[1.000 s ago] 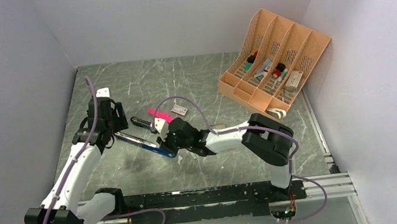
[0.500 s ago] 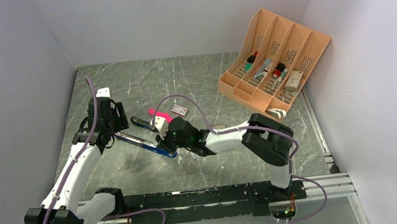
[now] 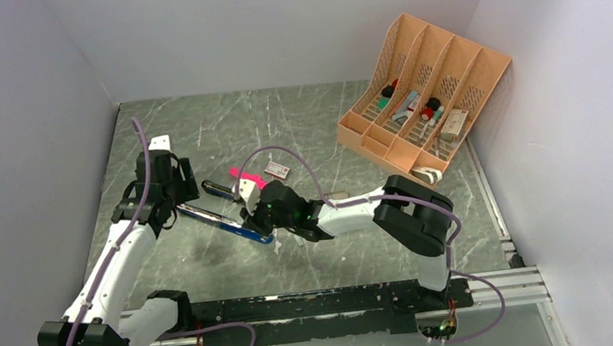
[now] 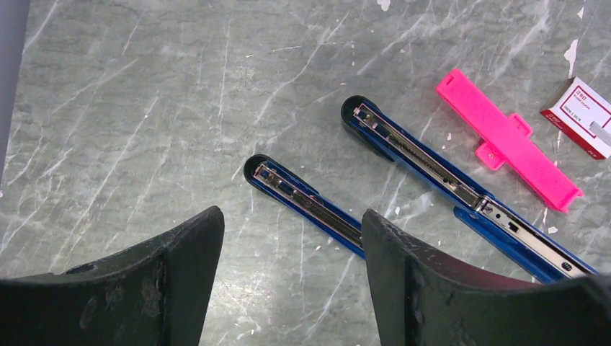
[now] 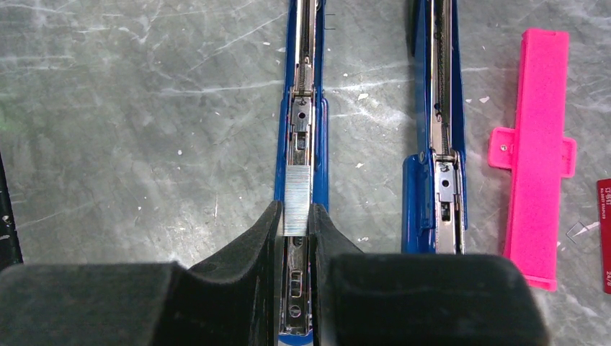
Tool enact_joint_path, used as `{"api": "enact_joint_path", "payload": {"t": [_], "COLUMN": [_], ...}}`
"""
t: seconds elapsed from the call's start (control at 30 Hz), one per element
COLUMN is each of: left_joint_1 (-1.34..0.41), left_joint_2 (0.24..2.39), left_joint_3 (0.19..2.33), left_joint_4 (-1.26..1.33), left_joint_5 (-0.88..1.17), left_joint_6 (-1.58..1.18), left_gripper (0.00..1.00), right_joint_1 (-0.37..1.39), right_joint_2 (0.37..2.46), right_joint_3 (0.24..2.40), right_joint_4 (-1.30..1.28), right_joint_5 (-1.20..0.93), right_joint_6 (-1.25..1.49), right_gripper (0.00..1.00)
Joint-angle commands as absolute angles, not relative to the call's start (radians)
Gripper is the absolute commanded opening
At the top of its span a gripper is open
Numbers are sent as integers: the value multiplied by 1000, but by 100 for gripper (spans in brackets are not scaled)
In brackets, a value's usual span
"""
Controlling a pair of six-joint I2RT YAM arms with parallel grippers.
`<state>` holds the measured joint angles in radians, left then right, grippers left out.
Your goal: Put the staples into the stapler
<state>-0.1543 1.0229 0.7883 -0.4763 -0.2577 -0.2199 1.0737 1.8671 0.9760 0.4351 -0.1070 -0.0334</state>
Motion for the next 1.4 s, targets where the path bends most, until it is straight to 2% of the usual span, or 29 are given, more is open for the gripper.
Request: {"api": "enact_joint_path", "payload": {"t": [0.0, 1.37], "left_joint_1": [-157, -161], "left_joint_2": [1004, 1003], "left_joint_3": [799, 795], "left_joint_4": [-454, -450], "left_joint_5": [-238, -224], "left_joint_6": [-204, -200], "left_gripper": [74, 74], "right_joint_1": [1077, 1077], "right_joint_2": [1879, 1909], "right_joint_3": [997, 1042], "right_joint_4": [414, 316], "right_joint_5": [-101, -137], "right_joint_6": [-31, -37], "right_gripper": [0, 1]}}
